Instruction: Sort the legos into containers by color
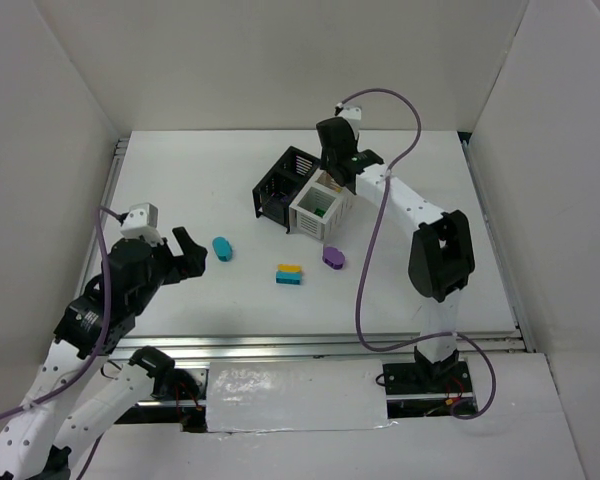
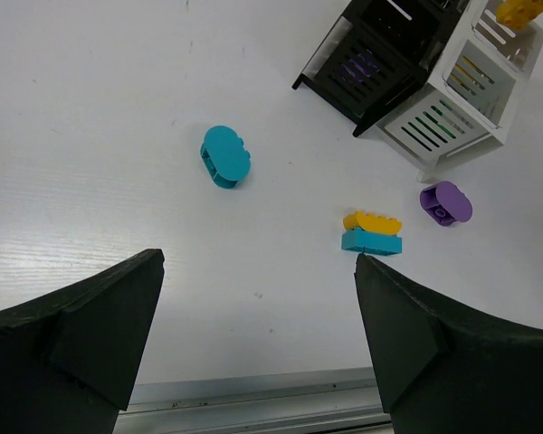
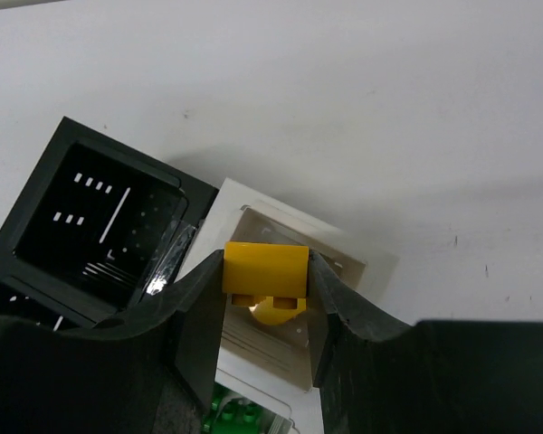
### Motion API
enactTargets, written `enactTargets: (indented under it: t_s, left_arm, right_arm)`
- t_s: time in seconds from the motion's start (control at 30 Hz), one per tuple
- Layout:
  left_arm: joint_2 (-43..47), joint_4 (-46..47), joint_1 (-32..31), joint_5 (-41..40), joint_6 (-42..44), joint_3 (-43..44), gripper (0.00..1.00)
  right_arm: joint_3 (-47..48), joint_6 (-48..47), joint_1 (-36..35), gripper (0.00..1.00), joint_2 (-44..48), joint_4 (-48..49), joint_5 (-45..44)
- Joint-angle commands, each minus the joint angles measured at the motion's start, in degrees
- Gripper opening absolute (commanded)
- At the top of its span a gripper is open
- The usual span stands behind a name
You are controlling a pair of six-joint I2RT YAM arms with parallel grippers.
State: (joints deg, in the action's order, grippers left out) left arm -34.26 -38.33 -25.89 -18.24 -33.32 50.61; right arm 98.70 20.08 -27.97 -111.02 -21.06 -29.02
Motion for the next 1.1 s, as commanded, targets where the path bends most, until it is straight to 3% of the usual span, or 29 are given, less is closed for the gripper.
enactTargets:
  t_s: [0.0,0.03,0.13,0.23,0.27,0.4,0.53,0.67,0.7,0.77,0.8,0.93,1.07]
  left_arm:
    - [-0.45,1.06,0.31,-0.04,0.01,1.25,1.00]
    - [-0.46,1.50,0.31,0.31,0.36,1.07,0.99]
    - [-0.81,2.02,0.31,1.45,0.80,0.98,0.99]
    - [-1.16,2.03,0.49,1.63,0.89,1.07,1.00]
    - [-1.33,2.03,0.40,1.63,0.89,1.16,1.00]
    - [-1.77,2.20,0.75,2.15,0.98,1.07,1.00]
    - [-2.13,1.94,0.75,1.89,0.89,1.25,1.00]
    - [-1.78,1.42,0.93,0.40,0.10,1.42,1.00]
    - [-1.69,1.15,0.93,-0.39,-0.16,1.51,0.99]
    - [-1.51,0.97,1.19,-1.62,-0.43,1.51,1.00]
    - [-1.42,1.23,1.28,-0.93,-0.26,1.51,0.99]
    - [-2.21,2.12,2.07,1.44,0.45,1.33,1.00]
    - [-3.18,2.47,2.95,3.82,1.15,1.42,1.00]
  right_arm:
    - [4.93,-0.56,0.02,0.00,-1.21,-2.32,-2.36]
    - [4.75,-0.39,-0.07,0.00,-1.30,-2.32,-2.54]
    - [2.12,-0.30,-0.07,0.20,0.01,-0.48,-2.45]
    - [-0.34,-0.39,-0.07,0.52,1.59,0.66,-2.10]
    - [-0.61,-0.30,-0.07,0.70,2.03,0.58,-2.19]
    - [0.09,0.05,-0.07,0.84,3.09,-0.82,-2.01]
    - [-0.78,1.36,-0.07,0.86,7.20,-3.37,-1.05]
    - [-7.27,1.72,0.02,0.86,15.99,-7.67,9.90]
    - [-13.03,1.63,-0.16,0.85,20.71,-8.99,17.60]
    - [-21.74,2.33,-0.42,0.85,26.88,-4.64,23.62]
    - [-31.54,2.34,-0.51,0.85,33.78,-2.26,28.87]
    - [-47.34,4.27,-0.60,0.87,46.49,5.05,33.49]
    - [-52.20,5.41,-0.77,0.88,45.64,4.54,32.09]
